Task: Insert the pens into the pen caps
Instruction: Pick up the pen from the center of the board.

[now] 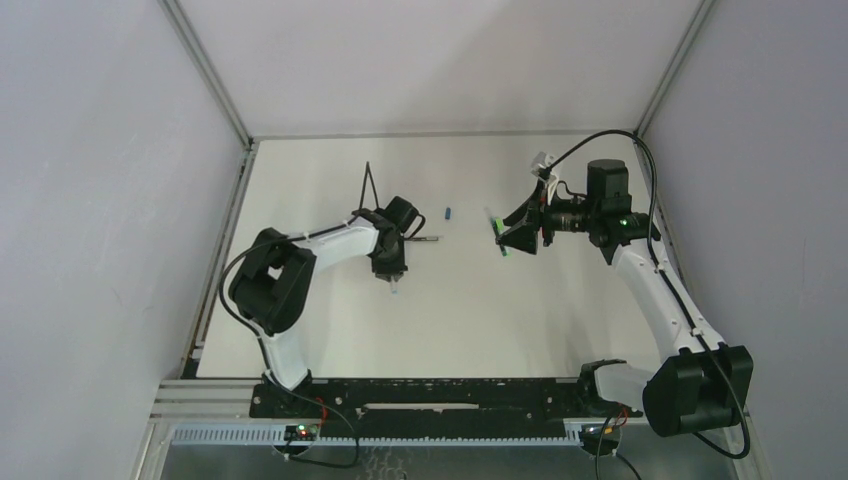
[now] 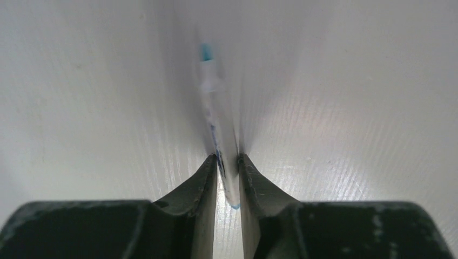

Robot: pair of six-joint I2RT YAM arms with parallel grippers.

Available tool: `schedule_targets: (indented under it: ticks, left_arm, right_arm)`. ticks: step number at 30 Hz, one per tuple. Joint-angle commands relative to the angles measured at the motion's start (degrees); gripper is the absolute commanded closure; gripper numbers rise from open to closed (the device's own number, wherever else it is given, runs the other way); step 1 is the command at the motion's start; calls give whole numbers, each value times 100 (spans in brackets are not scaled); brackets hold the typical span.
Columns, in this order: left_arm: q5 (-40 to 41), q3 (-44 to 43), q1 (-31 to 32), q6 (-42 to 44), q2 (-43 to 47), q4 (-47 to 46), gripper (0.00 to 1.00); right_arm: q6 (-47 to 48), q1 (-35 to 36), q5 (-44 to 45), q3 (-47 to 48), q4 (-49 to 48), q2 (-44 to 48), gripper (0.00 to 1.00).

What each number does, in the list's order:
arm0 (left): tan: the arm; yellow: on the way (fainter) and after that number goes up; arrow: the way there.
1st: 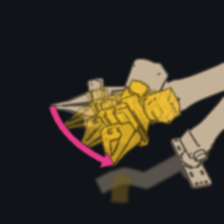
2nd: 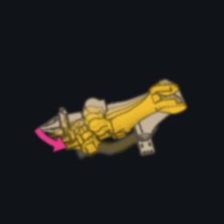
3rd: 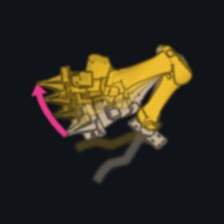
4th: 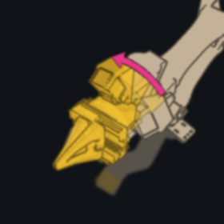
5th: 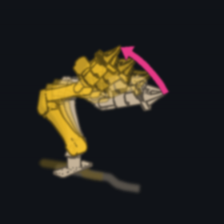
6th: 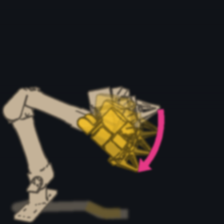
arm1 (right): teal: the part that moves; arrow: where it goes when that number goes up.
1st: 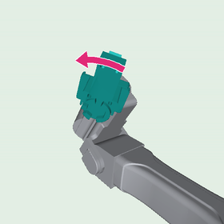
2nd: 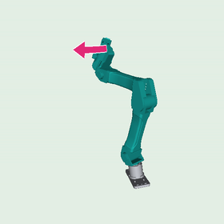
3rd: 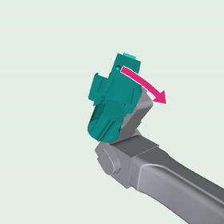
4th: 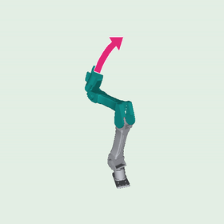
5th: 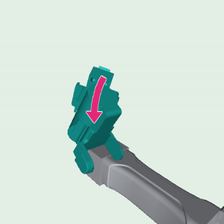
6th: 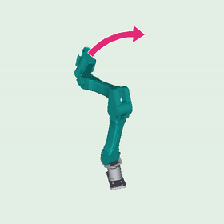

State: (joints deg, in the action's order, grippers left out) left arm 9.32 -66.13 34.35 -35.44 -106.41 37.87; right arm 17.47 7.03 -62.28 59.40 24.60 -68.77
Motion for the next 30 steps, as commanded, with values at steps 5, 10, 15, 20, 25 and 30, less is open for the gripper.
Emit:
schedule_targets:
  ticks: [5,10,15,20,25,30]
  left_arm:
    - [135,553,-157,187,-955,203,92]
    - [113,822,-156,124,-716,58,100]
    - [165,1233,-155,-2,102,-165,100]
    - [133,1639,-105,-89,1071,-666,100]
    - [-103,1960,90,-82,2075,-1402,100]
    - [-277,2192,431,7,2942,-2407,100]
  right_arm:
    - [-27,-96,-142,47,-105,173,33]
    - [-20,-96,-244,48,-76,131,33]
    - [-5,-96,-558,9,-88,67,34]
    - [-194,-43,-808,-270,-514,151,34]
    - [-314,131,-837,-480,-856,151,34]
    - [-523,359,-859,-683,-1239,73,34]
